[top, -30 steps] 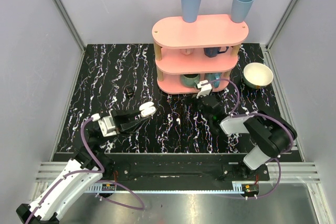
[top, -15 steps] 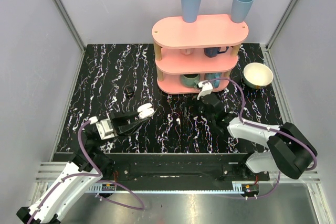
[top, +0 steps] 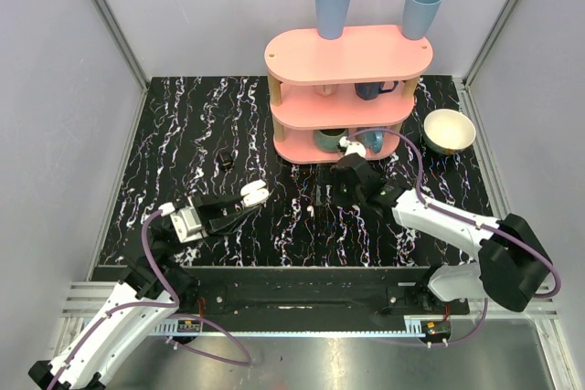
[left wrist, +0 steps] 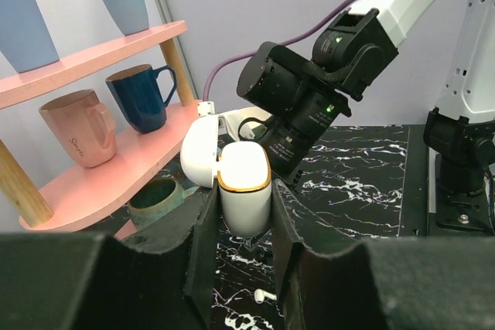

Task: Insert the wireless bluetooth earbuds into the charging case
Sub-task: Pick up the right earbud from the center of the board.

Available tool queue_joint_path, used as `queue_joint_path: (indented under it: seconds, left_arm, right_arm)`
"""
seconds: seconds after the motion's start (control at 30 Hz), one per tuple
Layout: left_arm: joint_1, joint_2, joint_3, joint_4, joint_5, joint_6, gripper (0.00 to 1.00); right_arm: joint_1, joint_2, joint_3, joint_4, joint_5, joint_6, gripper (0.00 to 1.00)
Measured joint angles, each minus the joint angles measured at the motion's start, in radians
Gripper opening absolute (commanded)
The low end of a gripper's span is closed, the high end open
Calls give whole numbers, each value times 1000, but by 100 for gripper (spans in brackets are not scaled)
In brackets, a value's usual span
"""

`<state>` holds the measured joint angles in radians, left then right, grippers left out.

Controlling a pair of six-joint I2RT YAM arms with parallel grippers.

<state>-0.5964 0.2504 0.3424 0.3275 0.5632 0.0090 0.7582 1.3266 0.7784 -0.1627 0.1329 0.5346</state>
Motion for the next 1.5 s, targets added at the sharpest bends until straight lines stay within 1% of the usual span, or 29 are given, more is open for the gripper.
queue_joint_path:
  seconds: [0.2, 0.3, 0.4, 0.43, 0.53, 0.57, 0.63, 0.67, 0.7, 0.73, 0.77, 0.83, 0.9, 1.03, 1.1, 1.37, 1.5]
  left_arm:
    - [0, 0, 5, -19, -3, 19, 0]
    - [0, 0, 5, -29, -4, 22, 0]
    - [0, 0, 5, -36, -7, 26, 0]
    - [0, 0, 5, -38, -9, 26, 0]
    - [0, 0, 5, -40, -11, 26, 0]
    - [0, 0, 5, -40, -12, 26, 0]
    - [0, 0, 5, -41, -12, 26, 0]
    - [0, 0, 5, -42, -12, 26, 0]
    - [0, 0, 5, -42, -13, 26, 0]
    - [0, 0, 5, -42, -14, 26, 0]
    - [0, 0, 5, -43, -14, 26, 0]
    - [0, 0, 5, -43, -15, 26, 0]
    - [0, 0, 5, -43, -15, 27, 0]
    - [0, 0, 5, -46, -15, 28, 0]
    - [0, 0, 5, -48, -16, 28, 0]
    - [0, 2, 5, -49, -19, 28, 0]
    - [0, 28, 5, -41, -18, 28, 0]
  right_arm:
    - [41, 0, 63, -165, 85, 117, 100]
    - [45, 2, 82, -216, 73, 150, 98]
    - [48, 21, 98, -232, 32, 184, 94]
    - [50, 31, 99, -229, 26, 193, 90]
    - [56, 76, 99, -224, 2, 212, 87]
    - [59, 95, 99, -222, -3, 214, 84]
    - [65, 143, 110, -224, -16, 199, 81]
    - [67, 163, 118, -225, -22, 188, 77]
    - [71, 186, 132, -225, -24, 170, 76]
    - [73, 206, 146, -224, -26, 144, 75]
    - [74, 222, 161, -223, -30, 119, 71]
    - [75, 244, 188, -219, -39, 63, 69]
    - [75, 260, 211, -216, -45, 23, 60]
    - [76, 303, 252, -208, -49, -41, 55]
    - [76, 330, 266, -206, -49, -60, 50]
    - [82, 410, 289, -209, -46, -82, 49]
    - [85, 428, 299, -206, -42, -82, 48]
